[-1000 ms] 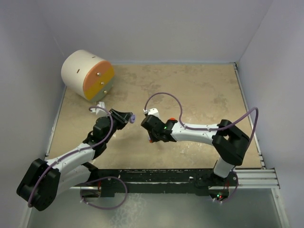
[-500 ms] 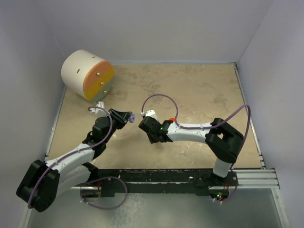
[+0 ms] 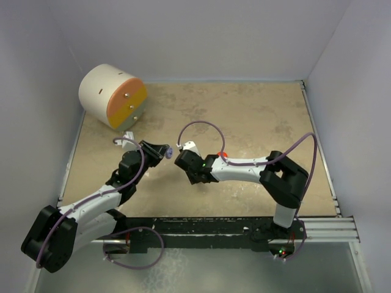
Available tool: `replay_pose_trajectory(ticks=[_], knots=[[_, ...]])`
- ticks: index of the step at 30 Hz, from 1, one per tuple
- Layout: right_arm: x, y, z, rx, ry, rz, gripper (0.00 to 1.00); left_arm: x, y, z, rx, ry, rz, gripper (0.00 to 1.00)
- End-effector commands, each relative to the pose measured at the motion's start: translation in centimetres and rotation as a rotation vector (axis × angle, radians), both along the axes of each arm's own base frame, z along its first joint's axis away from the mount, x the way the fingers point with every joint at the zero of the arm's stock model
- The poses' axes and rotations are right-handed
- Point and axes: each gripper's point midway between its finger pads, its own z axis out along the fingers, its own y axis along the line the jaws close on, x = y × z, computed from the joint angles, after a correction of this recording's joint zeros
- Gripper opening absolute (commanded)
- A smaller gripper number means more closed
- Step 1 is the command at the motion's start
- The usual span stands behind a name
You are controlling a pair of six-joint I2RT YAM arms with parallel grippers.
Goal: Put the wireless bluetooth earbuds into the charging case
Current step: Pick up the earbud from the center of the board.
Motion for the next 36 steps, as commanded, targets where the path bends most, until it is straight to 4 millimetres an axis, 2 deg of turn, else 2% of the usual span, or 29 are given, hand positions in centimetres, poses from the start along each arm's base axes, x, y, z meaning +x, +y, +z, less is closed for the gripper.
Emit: replay_pose_trajectory(ticks=[1,36], knots=[[0.5,0.5,0.6,-0.011,-0.03,0.003,0.4,0.3,0.3,1.6,-0.032,-0.055,0.011,0.0],[-0.8,0.6,-1.0,0.001,0.03,0.017,0.37,0.2,0.4,1.7,-0.034,-0.058,0.01,0.0]])
